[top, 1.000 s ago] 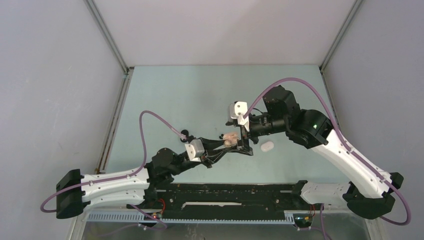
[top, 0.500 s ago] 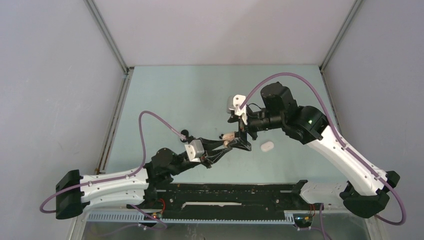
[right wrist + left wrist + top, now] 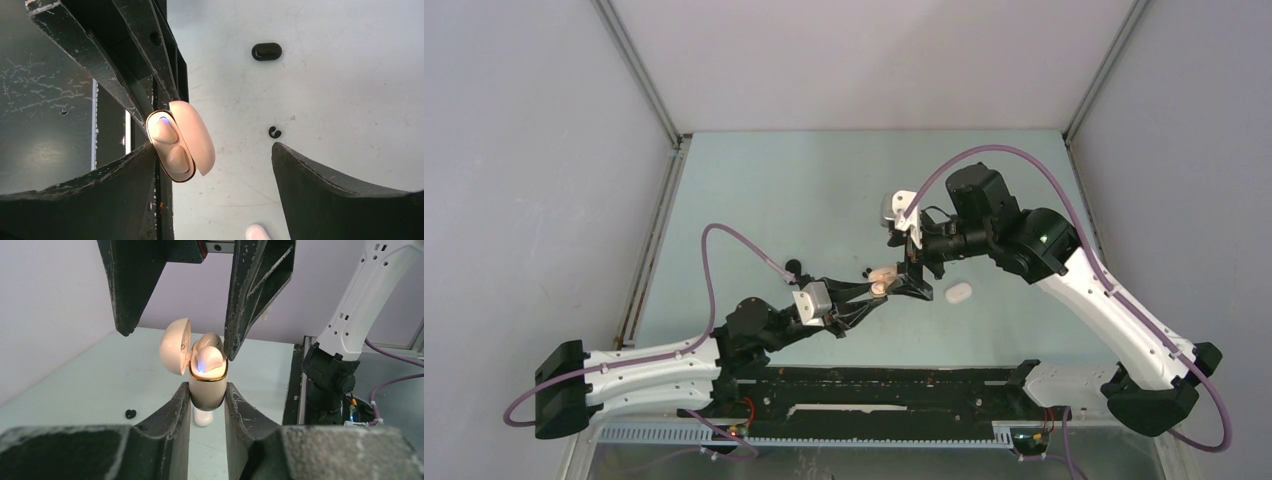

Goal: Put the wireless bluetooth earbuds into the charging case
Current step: Place the earbud in the charging case, then close the charging case.

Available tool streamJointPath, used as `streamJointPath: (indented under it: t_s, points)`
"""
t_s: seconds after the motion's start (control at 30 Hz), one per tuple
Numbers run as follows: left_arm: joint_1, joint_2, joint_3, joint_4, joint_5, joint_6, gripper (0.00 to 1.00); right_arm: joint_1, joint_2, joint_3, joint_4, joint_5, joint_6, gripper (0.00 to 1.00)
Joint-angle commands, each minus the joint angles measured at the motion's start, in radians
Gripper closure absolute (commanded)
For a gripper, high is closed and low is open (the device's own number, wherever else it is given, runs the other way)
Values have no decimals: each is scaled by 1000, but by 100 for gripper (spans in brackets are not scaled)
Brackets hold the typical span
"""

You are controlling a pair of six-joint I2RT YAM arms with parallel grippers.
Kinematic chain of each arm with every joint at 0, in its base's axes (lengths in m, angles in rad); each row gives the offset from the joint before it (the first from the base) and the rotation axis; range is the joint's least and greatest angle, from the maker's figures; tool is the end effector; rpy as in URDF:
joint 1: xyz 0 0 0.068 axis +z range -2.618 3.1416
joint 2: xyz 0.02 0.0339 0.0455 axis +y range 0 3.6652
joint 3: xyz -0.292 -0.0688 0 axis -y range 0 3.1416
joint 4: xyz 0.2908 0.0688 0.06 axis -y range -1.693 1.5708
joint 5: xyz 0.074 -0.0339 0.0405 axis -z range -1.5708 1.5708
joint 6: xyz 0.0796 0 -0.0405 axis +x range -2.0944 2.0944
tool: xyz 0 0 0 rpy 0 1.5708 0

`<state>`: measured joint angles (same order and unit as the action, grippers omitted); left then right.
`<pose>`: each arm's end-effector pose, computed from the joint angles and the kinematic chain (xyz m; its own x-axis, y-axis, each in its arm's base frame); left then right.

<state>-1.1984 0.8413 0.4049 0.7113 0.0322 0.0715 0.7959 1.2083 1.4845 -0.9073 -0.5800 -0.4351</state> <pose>0.0930 -0.2451 0.3043 0.1658 -0.2283 -0.9594 0.9328 0.3520 0.0775 0.1741 0.2401 0.4406 0.0080 -0.4957 -0.8684 -0.9967 0.0663 -0.0471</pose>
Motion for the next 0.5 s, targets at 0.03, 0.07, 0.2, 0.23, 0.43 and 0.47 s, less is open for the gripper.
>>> streamJointPath:
  t_s: [0.03, 0.07, 0.2, 0.23, 0.43, 0.47]
  points:
    - [-4, -11, 0, 52, 11, 15, 100, -4, 7, 29, -31, -66, -38, 12]
    - [-4, -11, 0, 51, 10, 14, 100, -3, 9, 37, -49, -91, -57, 12]
    - [-4, -8, -1, 48, 3, 1, 100, 15, 18, 75, -138, -149, -140, 13]
    - [-4, -8, -1, 47, -6, -6, 100, 25, 14, 77, -147, -153, -151, 13]
    - [-4, 1, -3, 63, -91, -54, 100, 84, -16, 81, -221, -99, -212, 13]
    - [-5, 5, -2, 63, -100, -60, 100, 85, -27, 85, -226, -92, -211, 13]
